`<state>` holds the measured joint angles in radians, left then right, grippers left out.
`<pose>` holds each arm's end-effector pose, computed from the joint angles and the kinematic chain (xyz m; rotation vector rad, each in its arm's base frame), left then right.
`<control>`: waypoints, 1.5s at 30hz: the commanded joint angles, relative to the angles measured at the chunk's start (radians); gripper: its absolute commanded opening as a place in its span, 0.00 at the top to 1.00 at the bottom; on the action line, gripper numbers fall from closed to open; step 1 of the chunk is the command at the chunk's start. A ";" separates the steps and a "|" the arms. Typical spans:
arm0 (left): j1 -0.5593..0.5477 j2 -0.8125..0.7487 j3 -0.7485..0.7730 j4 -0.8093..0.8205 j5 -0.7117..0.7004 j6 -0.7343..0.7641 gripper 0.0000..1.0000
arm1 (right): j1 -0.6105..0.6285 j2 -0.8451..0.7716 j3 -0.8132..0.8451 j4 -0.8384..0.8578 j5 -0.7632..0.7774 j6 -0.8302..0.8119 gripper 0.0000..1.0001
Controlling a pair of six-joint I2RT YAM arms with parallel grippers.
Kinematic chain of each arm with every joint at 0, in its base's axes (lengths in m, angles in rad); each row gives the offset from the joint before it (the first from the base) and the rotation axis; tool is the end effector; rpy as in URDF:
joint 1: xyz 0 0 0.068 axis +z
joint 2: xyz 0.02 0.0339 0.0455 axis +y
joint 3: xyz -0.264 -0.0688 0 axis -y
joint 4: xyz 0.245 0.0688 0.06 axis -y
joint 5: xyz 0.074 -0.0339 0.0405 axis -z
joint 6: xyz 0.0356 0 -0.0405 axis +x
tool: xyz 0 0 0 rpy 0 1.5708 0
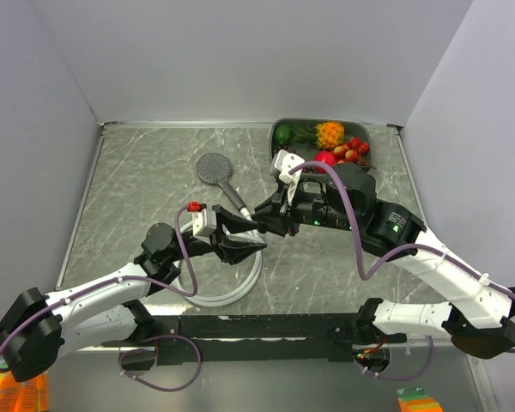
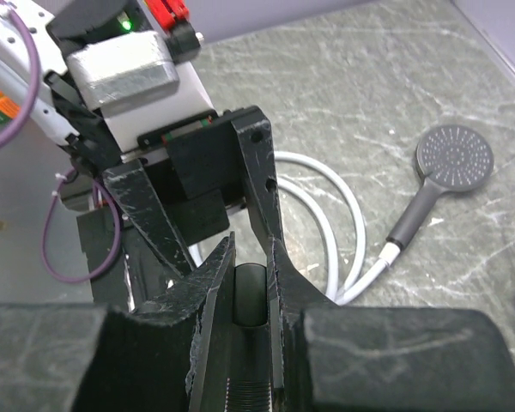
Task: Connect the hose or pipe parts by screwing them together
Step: Install the adaptor on the pipeline.
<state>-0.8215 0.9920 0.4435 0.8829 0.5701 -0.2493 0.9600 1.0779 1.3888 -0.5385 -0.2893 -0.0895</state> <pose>0.1318 -0.1699 0.2921 0.8773 1.0918 -1.2553 0.1152 0.1822 0.4538 -1.1211 1.5056 0.8712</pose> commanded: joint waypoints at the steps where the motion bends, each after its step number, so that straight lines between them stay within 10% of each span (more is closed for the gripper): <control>1: -0.001 -0.012 0.049 0.068 -0.006 0.001 0.44 | 0.011 -0.022 0.039 0.104 -0.037 0.028 1.00; 22: 0.001 -0.007 0.064 0.060 0.028 -0.024 0.53 | 0.010 -0.050 0.050 0.104 -0.022 0.014 1.00; 40: 0.001 -0.010 0.070 0.068 0.025 -0.010 0.99 | 0.011 -0.038 0.055 0.103 -0.021 0.020 1.00; 44: 0.001 -0.021 0.060 0.050 0.008 -0.008 0.99 | 0.011 -0.044 0.059 0.074 0.054 0.023 0.01; 45: 0.002 -0.027 0.057 0.045 0.004 -0.007 0.99 | 0.010 -0.052 0.062 0.066 0.071 0.022 0.00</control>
<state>-0.8215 0.9920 0.4866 0.8944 0.5888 -0.2569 0.9615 1.0622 1.3922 -0.5129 -0.2783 -0.0742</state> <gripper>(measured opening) 0.295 0.827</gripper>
